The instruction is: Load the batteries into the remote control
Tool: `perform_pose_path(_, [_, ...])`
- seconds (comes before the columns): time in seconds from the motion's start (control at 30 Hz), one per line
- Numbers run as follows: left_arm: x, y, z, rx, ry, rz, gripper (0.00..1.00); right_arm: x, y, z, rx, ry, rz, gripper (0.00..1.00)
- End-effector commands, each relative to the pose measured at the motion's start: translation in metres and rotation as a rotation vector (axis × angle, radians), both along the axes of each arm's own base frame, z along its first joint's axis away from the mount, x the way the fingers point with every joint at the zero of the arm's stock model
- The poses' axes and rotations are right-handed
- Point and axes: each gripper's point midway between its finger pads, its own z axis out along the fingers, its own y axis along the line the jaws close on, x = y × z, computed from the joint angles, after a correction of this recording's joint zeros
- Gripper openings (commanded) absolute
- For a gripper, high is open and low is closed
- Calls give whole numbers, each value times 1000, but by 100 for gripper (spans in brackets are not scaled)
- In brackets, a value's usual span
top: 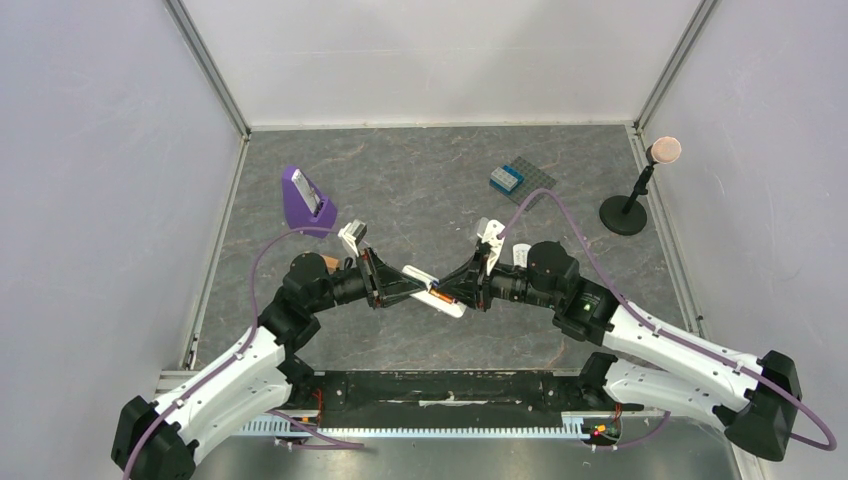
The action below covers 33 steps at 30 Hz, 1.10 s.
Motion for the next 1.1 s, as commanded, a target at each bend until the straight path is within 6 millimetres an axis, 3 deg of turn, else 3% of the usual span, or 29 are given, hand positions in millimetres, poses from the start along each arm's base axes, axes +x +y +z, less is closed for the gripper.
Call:
perform_pose_path(0.0, [-5, 1, 46, -145, -73, -18, 2, -1, -4, -11, -13, -3, -9, 20])
perform_pose_path(0.43, [-4, 2, 37, -123, -65, -11, 2, 3, 0, -2, 28, 19, -35, 36])
perform_pose_path(0.77, [-4, 4, 23, -48, -78, -2, 2, 0, 2, 24, 123, 100, -53, 57])
perform_pose_path(0.93, [-4, 5, 18, -26, -103, 2, 2, -2, 0, 38, 184, 161, -73, 75])
perform_pose_path(1.07, [-3, 7, 15, -14, -123, 14, 2, -3, -8, 37, 210, 215, -113, 77])
